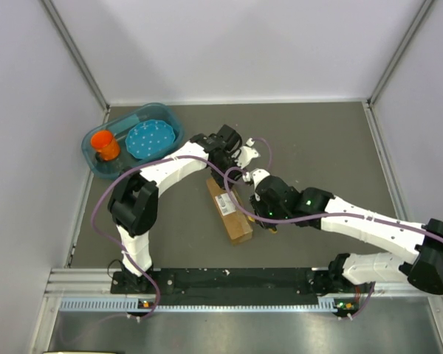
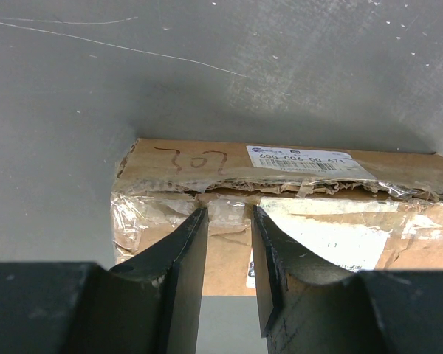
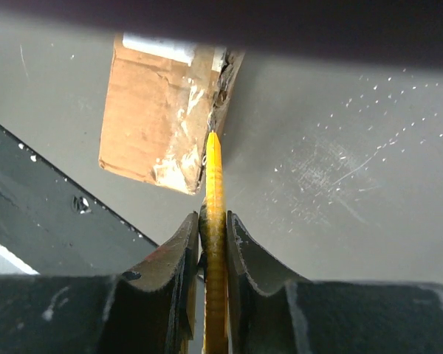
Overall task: Unpack the express box
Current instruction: Cut the express box at the center of the board.
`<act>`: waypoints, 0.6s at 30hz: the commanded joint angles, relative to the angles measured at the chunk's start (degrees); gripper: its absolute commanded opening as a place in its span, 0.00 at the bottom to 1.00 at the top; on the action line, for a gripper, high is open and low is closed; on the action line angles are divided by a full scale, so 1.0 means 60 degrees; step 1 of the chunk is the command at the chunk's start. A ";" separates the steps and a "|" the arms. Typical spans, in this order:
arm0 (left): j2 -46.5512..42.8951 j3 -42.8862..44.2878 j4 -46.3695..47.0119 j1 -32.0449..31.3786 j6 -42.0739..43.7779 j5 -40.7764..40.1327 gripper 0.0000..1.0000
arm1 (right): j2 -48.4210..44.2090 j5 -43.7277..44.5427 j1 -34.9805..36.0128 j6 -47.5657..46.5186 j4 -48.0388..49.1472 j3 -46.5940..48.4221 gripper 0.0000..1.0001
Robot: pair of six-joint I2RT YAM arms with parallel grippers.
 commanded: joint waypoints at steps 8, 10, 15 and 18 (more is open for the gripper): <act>0.0537 -0.0752 -0.0487 0.0144 -0.0076 -0.0932 0.36 | 0.0801 -0.1116 -0.0005 -0.0477 -0.1686 0.1048 0.00; 0.0523 -0.0737 -0.0487 0.0144 -0.0062 -0.0946 0.36 | 0.0903 -0.1379 -0.0020 -0.0550 -0.1818 0.1136 0.00; 0.0493 -0.0737 -0.0502 0.0159 -0.0047 -0.0975 0.36 | 0.0962 -0.1804 -0.0020 -0.0682 -0.2388 0.1327 0.00; 0.0478 -0.0737 -0.0473 0.0173 -0.0062 -0.0990 0.36 | 0.0948 -0.1995 -0.0005 -0.0770 -0.2624 0.1458 0.00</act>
